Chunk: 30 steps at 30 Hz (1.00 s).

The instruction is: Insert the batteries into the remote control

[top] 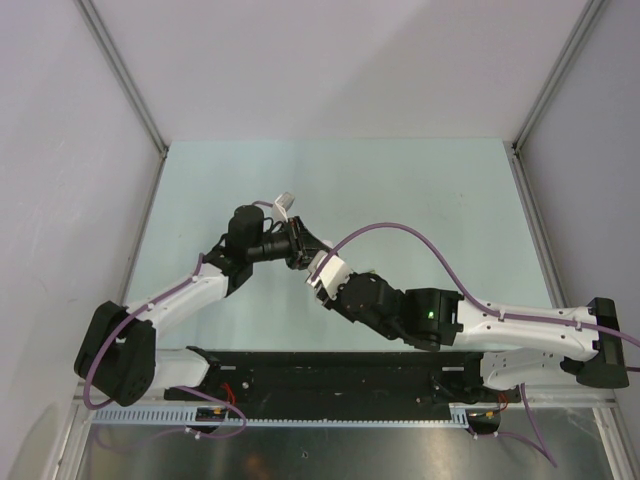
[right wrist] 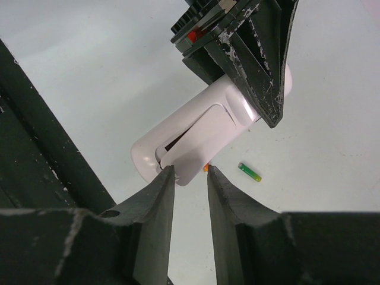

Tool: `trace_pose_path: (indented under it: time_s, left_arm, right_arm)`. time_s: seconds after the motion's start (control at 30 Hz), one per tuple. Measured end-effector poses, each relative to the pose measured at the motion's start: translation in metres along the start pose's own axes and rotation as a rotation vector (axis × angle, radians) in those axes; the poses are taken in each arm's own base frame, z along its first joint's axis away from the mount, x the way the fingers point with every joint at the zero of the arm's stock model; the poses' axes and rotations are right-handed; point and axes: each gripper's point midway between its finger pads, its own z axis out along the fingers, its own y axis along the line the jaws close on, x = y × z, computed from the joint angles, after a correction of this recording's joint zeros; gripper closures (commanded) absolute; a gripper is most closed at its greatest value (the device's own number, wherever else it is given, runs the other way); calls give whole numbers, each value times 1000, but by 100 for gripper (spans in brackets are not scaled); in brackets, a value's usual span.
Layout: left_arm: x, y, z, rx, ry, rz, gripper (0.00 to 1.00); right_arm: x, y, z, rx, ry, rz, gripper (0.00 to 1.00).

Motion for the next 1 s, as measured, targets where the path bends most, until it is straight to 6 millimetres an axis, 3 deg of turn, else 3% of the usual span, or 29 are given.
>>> trace_pose_path:
  time_s: [1.0]
  left_arm:
    - [0, -2, 0, 5, 5, 2, 100]
  right_arm:
    - [-5, -7, -4, 29, -15, 8, 52]
